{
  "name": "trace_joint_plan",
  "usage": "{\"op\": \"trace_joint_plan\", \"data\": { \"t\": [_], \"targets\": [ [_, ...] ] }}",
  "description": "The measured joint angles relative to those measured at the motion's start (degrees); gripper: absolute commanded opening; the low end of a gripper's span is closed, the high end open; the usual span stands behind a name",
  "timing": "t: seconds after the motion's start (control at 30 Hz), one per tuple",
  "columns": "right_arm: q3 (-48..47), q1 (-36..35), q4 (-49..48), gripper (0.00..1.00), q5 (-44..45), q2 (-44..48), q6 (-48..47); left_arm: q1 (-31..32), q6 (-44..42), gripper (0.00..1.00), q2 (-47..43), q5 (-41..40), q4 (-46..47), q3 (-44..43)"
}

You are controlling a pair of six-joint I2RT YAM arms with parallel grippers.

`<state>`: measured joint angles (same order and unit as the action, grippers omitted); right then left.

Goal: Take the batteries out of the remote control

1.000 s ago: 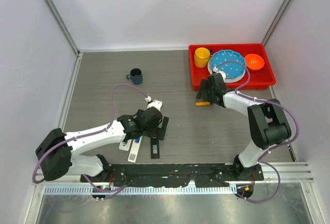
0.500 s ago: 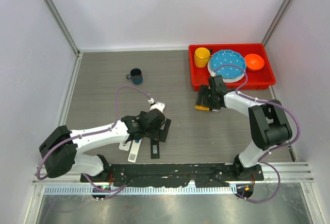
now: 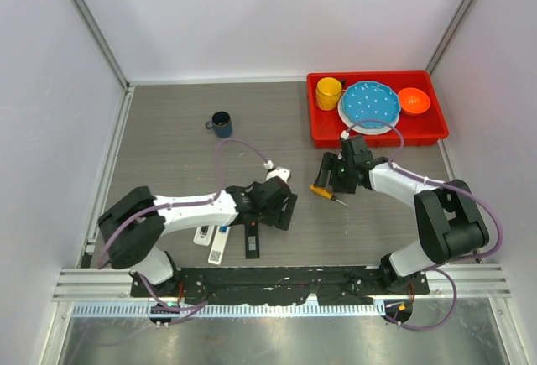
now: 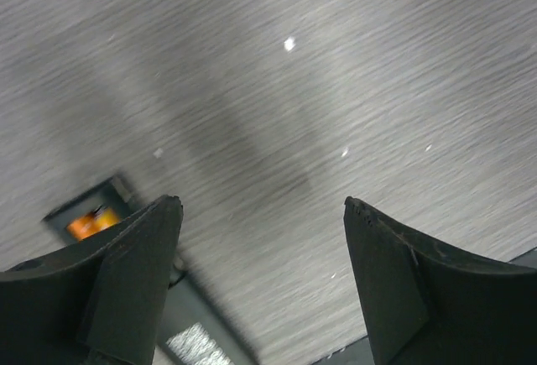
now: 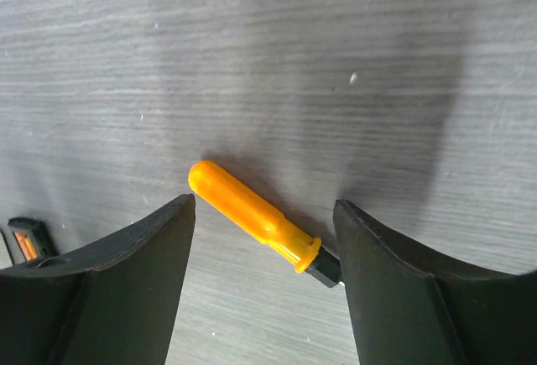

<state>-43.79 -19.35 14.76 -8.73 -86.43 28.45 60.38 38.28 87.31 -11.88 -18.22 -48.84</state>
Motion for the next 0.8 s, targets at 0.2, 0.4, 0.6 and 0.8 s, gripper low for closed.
{"op": "trace_joint_plan", "data": {
  "t": [0.2, 0.4, 0.6, 0.8],
  "targets": [
    [2.5, 0.0, -0.1, 0.56, -3.0, 1.7, 1.1, 0.4, 0.1, 0.60, 8.9, 1.5, 5.4, -6.1],
    [4.6, -0.2, 0.5, 0.44, -4.8, 3.4, 1.9, 0.3, 0.3, 0.34, 14.3, 2.5, 8.4, -9.9],
    [6.0, -0.8, 0.9, 0.41, -7.2, 4.2, 3.0, -0.9, 0.5, 0.32, 18.8, 3.5, 11.1, -13.8],
    [8.1, -0.9, 0.7, 0.41, -10.0, 5.9, 3.9, -1.9, 0.3, 0.31, 23.1, 3.8, 11.6, -19.0]
  ]
}}
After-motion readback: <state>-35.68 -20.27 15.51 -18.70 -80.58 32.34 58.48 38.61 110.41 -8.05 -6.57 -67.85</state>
